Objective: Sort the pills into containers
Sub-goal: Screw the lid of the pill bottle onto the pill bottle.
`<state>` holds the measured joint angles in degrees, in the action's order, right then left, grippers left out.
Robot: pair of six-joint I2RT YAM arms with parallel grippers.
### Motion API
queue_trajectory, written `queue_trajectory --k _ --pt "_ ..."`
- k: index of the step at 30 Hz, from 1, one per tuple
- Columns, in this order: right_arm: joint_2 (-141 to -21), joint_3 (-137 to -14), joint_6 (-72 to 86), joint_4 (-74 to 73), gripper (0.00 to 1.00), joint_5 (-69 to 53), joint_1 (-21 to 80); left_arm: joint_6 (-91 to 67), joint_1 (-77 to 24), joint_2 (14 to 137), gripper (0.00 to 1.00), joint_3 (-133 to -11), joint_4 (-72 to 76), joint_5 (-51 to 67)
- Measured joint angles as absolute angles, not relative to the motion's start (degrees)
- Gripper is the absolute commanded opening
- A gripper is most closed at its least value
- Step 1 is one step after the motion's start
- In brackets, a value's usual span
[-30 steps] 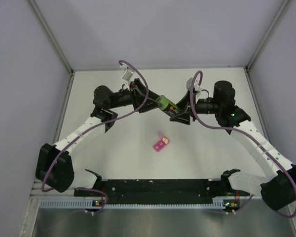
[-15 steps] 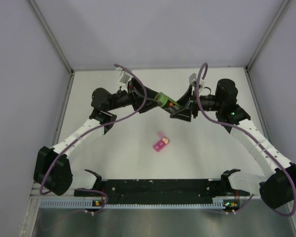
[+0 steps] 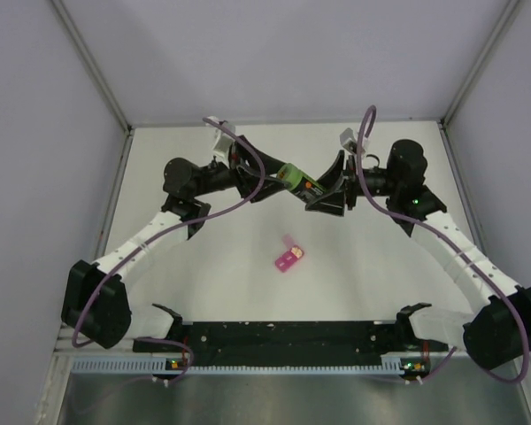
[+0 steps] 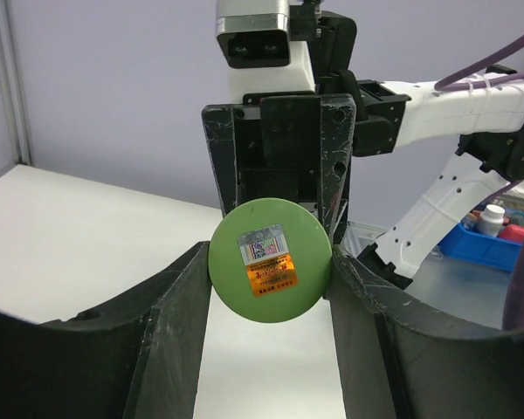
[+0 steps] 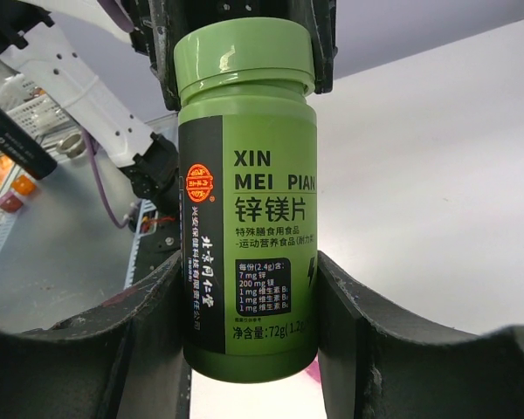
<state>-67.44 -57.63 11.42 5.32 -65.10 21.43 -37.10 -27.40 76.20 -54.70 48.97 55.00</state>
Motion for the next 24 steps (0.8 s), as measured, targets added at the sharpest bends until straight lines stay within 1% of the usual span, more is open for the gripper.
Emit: queue_trajectory --k 8,13,18,21,22,24 --pt "-68.4 -56.99 16.27 10.85 0.0 -70.22 21.08 -40.34 -27.86 77.32 0.64 -54.65 55.53 57.54" --pt "-68.53 -57.1 18.9 16.99 0.0 -71.81 21.93 -40.47 -31.22 78.74 0.73 -53.08 53.69 61.54" --pt "-68.86 -56.97 19.57 17.12 0.0 -71.83 21.69 -40.4 -31.33 78.89 0.84 -53.01 53.69 62.5" --pt "-68.79 -56.99 18.72 16.58 0.0 -71.61 21.74 -40.21 -31.29 78.85 0.94 -52.95 52.95 62.85" --pt "-68.62 -56.99 18.04 16.19 0.0 -71.26 21.74 -39.97 -31.29 78.85 0.99 -52.88 52.27 63.07" --pt "-68.16 -57.01 16.6 15.29 0.0 -70.13 21.74 -39.42 -31.29 78.67 0.99 -52.82 50.65 63.53"
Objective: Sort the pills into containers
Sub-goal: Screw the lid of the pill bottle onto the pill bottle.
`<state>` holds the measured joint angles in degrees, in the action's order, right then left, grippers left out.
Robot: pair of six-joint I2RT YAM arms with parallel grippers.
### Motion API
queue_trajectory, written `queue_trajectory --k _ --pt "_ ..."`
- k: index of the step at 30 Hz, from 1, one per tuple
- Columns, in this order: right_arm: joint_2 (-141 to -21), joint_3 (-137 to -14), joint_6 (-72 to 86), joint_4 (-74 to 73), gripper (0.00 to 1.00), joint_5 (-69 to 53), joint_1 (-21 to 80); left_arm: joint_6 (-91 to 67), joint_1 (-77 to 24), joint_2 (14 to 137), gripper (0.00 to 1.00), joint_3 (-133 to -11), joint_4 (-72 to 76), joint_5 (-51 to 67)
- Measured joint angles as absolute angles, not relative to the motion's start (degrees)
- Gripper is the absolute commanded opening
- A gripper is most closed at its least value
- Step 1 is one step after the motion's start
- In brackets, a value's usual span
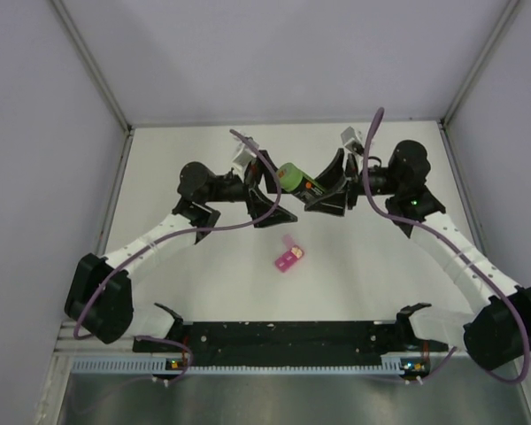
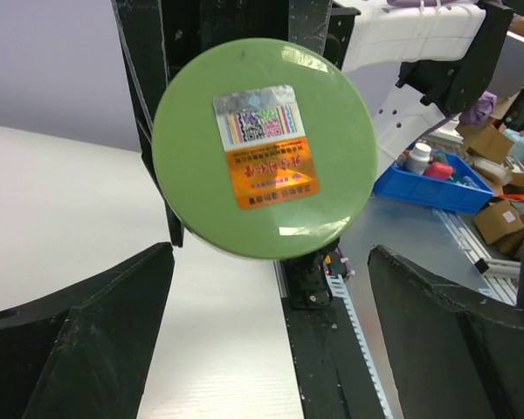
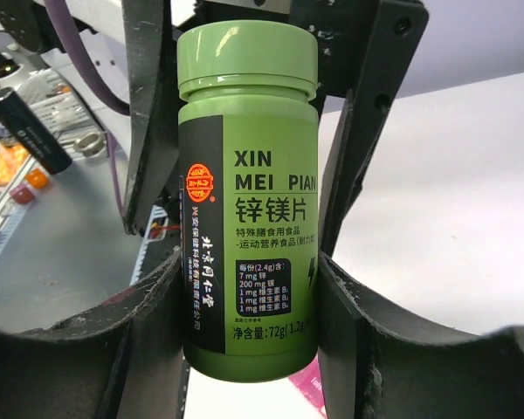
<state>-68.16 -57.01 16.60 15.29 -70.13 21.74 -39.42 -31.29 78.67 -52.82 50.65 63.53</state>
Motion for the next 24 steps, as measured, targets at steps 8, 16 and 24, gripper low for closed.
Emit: queue_trajectory --k 8,16,24 --pt "-65.84 -59.07 7.31 4.78 0.0 -62.19 21.74 -38.57 -26.98 75.09 0.99 -53.06 43.77 63.64" --pt "-64.49 -60.14 -2.35 -5.04 0.0 -51.13 22.04 -28.08 -24.62 74.0 0.99 -70.11 12.8 55.77" --pt "-64.49 -60.14 -5.34 -7.88 0.0 -46.46 22.39 -27.16 -25.04 77.6 0.99 -79.4 -2.13 48.03"
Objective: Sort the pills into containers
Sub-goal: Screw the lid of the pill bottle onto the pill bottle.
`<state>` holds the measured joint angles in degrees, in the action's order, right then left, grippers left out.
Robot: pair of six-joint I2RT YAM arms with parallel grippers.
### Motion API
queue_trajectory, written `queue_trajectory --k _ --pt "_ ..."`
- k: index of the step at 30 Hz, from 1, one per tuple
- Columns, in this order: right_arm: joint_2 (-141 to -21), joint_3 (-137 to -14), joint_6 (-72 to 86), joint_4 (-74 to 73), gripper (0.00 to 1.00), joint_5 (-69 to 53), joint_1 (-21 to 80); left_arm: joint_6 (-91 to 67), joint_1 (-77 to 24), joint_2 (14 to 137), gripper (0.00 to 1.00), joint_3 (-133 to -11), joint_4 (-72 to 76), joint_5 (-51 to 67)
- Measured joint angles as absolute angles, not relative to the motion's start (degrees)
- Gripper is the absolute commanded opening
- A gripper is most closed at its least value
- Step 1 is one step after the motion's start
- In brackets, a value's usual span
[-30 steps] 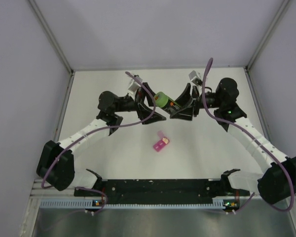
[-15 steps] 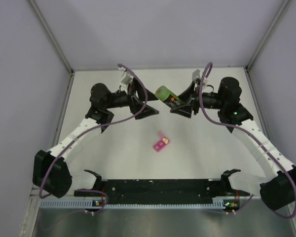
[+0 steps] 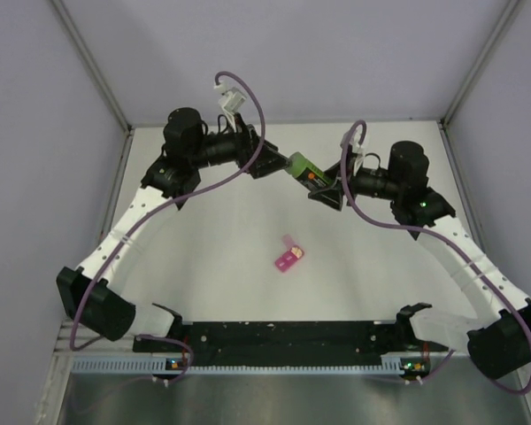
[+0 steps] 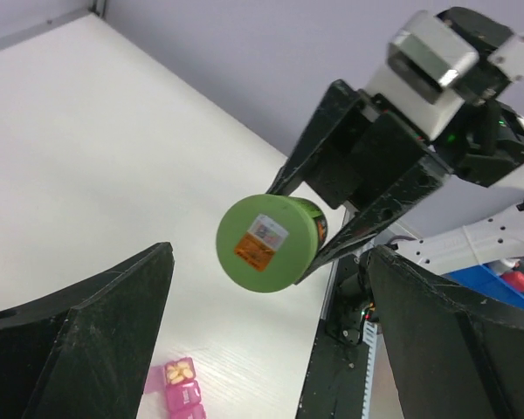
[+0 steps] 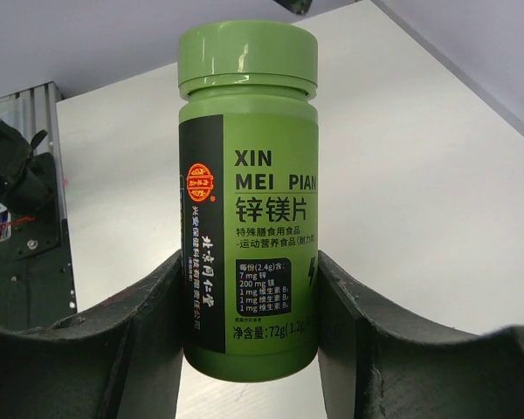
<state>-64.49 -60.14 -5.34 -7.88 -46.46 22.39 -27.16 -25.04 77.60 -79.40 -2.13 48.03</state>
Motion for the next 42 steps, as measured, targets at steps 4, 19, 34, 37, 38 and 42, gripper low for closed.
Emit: queue_trajectory --k 4,19,34,37,38,42 --pt "-64.49 -60.14 -5.67 -8.32 0.0 -45.87 22.39 -27.4 -25.43 80.88 0.99 -81.73 -8.12 45.23" --pt "-64.1 -60.12 -6.48 -8.62 0.0 -45.06 22.57 -29.1 -27.31 83.7 0.89 -83.11 -12.16 45.23" --pt "-64.1 -59.99 -6.92 -8.62 0.0 -45.06 22.79 -30.33 -28.14 84.71 0.61 -84.66 -11.99 46.94" --pt "-64.1 -59.96 -6.94 -8.75 0.0 -44.95 22.79 -30.55 -28.25 84.9 0.47 -84.66 -11.68 47.66" --pt "-64.1 -59.9 -6.94 -8.75 0.0 -44.97 22.79 -30.57 -28.25 84.9 0.41 -84.66 -11.57 47.81" --pt "-63.94 -59.88 -6.96 -8.62 0.0 -45.36 22.79 -30.63 -28.23 84.9 0.24 -84.64 -10.76 49.17"
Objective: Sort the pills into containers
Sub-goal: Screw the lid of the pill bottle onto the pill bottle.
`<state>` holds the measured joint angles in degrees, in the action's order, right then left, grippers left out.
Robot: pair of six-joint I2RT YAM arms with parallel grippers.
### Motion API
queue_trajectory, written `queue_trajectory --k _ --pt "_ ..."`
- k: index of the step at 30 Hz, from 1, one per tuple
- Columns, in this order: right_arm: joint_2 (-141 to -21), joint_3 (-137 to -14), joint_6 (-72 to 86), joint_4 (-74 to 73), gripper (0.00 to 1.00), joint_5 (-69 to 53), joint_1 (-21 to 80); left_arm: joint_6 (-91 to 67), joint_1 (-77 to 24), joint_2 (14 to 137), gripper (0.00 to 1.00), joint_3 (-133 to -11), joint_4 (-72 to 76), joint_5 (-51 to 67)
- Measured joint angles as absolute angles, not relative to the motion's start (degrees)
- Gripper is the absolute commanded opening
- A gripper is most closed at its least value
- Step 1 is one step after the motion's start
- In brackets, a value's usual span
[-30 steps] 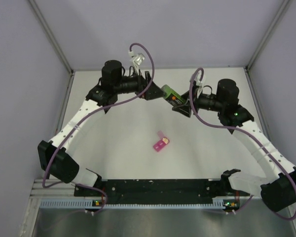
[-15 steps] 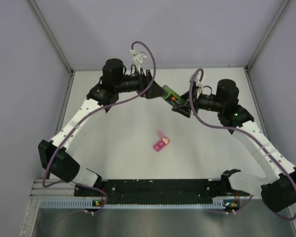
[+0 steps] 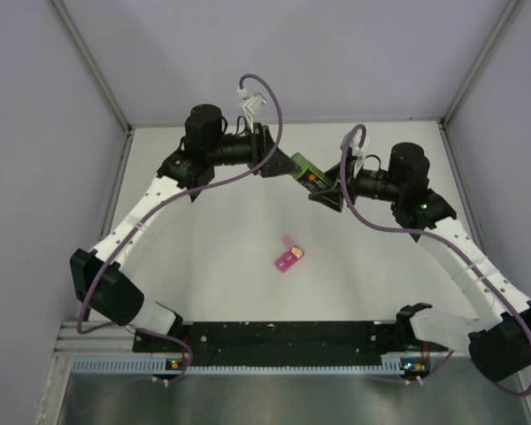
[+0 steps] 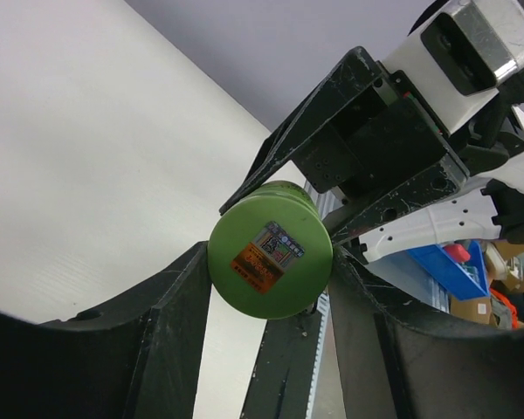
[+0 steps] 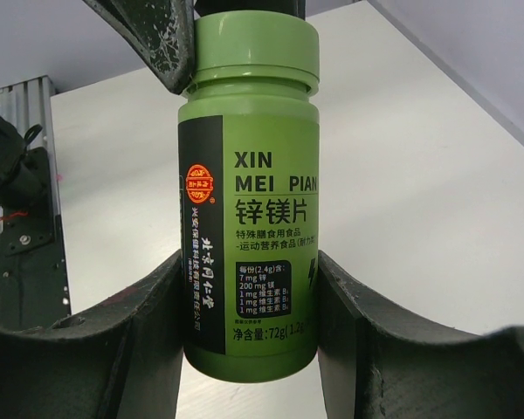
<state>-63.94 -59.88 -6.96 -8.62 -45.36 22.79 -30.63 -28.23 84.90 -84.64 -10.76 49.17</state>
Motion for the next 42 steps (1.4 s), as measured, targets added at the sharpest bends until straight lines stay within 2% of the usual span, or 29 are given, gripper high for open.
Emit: queue_trajectory --k 4,7,15,24,34,42 --pt "-63.16 -59.64 -6.92 -8.62 0.0 -46.48 22.76 -31.46 -28.12 84.9 0.07 -83.92 -7.62 52.21" --pt "-62.94 -59.64 -6.79 -8.91 0.0 -47.53 22.7 -31.7 -27.73 84.9 0.0 -82.65 -4.45 55.09" --pt "-63.29 -59.61 -4.29 -9.5 0.0 -51.55 22.22 -27.75 -27.44 84.58 0.0 -81.84 -4.43 58.61" --pt "-65.39 -59.37 1.65 -6.72 0.0 -57.82 20.86 -20.71 -28.12 82.81 0.0 -81.1 -6.9 57.25" --pt "-66.83 -57.71 9.08 -1.08 0.0 -65.93 19.97 -17.56 -28.82 80.07 0.0 -76.16 0.93 59.86" --pt "-67.57 -56.53 15.03 4.69 0.0 -72.42 19.94 -20.25 -29.19 78.22 0.0 -70.22 15.38 64.49"
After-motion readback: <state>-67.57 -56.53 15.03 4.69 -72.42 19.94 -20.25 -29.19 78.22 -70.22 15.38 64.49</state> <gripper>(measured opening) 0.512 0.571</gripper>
